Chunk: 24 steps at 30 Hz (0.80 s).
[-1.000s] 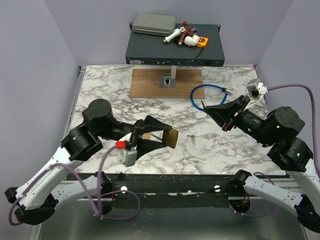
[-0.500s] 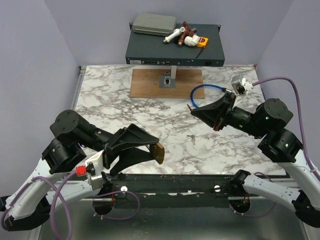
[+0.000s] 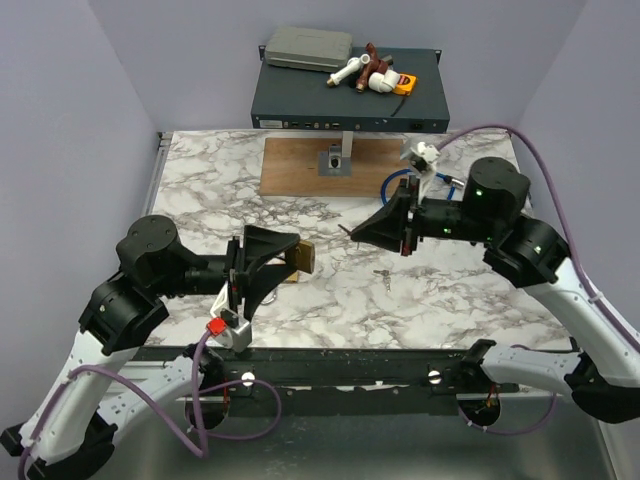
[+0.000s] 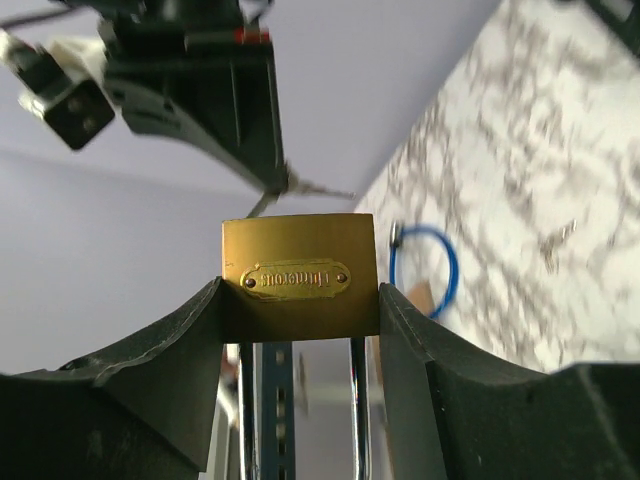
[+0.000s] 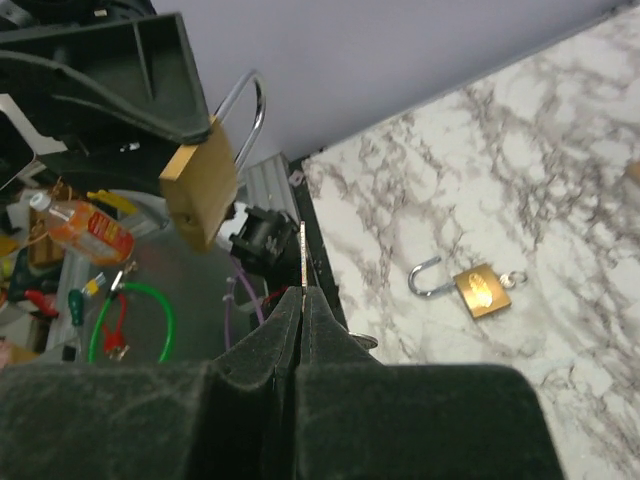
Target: Unlock with the key
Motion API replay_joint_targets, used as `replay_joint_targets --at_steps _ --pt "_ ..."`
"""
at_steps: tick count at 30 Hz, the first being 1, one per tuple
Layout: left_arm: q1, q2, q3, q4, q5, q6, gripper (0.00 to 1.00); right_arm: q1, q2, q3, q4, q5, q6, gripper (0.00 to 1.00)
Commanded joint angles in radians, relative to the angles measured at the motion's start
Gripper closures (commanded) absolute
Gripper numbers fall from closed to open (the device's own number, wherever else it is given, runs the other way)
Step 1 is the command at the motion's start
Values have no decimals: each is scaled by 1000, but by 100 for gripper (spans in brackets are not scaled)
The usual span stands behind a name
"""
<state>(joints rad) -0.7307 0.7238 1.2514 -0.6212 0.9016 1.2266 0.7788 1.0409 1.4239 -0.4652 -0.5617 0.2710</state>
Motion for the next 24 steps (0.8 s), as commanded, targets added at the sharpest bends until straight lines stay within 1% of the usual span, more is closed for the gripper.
replay_joint_targets --at_steps 1,4,8,13,18,24 --pt "144 -69 -40 -131 -106 221 100 -3 77 61 -168 -119 -62 99" --pt "206 -97 -86 -183 -115 302 100 -2 135 105 -210 -179 -78 99" --pt "217 -122 -137 -177 -116 316 100 -2 228 183 -293 -243 -112 99" --pt "217 -127 -174 -140 -96 313 100 9 251 159 -254 -276 -85 99" --pt "217 -120 -196 -131 -91 312 100 22 267 110 -243 -259 -83 99" --pt "217 -122 -227 -89 -80 299 100 72 304 116 -272 -215 -108 99"
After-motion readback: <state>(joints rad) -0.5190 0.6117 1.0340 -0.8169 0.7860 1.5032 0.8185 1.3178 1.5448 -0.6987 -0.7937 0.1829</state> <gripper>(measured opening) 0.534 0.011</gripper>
